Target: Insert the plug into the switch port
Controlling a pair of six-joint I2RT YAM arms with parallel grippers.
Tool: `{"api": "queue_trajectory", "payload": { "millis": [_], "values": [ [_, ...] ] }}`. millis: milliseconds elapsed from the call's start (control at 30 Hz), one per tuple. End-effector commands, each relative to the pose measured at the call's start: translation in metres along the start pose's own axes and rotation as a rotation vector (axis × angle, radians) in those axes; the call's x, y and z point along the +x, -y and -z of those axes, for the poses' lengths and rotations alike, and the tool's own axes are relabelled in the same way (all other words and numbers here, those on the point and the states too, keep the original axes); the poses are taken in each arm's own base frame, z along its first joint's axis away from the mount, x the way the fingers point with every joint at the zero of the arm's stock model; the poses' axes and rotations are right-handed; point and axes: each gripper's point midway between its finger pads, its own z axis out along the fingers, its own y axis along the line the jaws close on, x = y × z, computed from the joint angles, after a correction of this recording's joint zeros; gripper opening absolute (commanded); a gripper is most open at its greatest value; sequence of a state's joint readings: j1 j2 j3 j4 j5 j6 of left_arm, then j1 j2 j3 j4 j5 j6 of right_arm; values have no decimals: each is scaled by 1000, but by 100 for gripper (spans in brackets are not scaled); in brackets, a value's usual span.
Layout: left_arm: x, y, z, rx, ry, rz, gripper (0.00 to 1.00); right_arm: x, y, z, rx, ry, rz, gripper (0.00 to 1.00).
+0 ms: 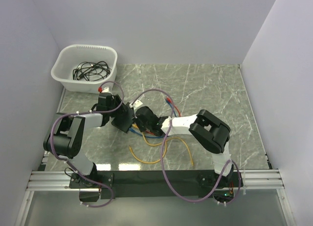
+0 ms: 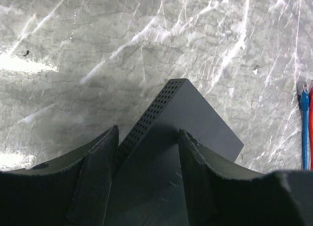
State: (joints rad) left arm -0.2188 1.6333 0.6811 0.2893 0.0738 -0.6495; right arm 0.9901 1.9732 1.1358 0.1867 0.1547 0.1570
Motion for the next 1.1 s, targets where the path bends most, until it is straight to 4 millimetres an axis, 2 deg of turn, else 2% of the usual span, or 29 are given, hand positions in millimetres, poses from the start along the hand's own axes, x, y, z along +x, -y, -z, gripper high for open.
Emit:
{"api": "queue_trajectory", "payload": {
  "millis": [0,300,467,700,1000,1067],
  "values": [
    [54,9,7,76,-204,7,57,-72,-34,19,-154,240,-13,0],
    [57,17,2,118,-246,-26,57,-87,-33,32,-192,299,59,0],
    [63,16,2,111,-257,-23,56,-91,-31,29,-177,302,46,0],
    [74,13,7,86,-273,-8,56,-84,-27,19,-149,280,30,0],
    [98,12,19,107,-311,59,56,-78,-15,20,-127,287,22,0],
    [103,9,22,105,-316,65,56,-71,-14,22,-145,281,17,0]
  ]
}}
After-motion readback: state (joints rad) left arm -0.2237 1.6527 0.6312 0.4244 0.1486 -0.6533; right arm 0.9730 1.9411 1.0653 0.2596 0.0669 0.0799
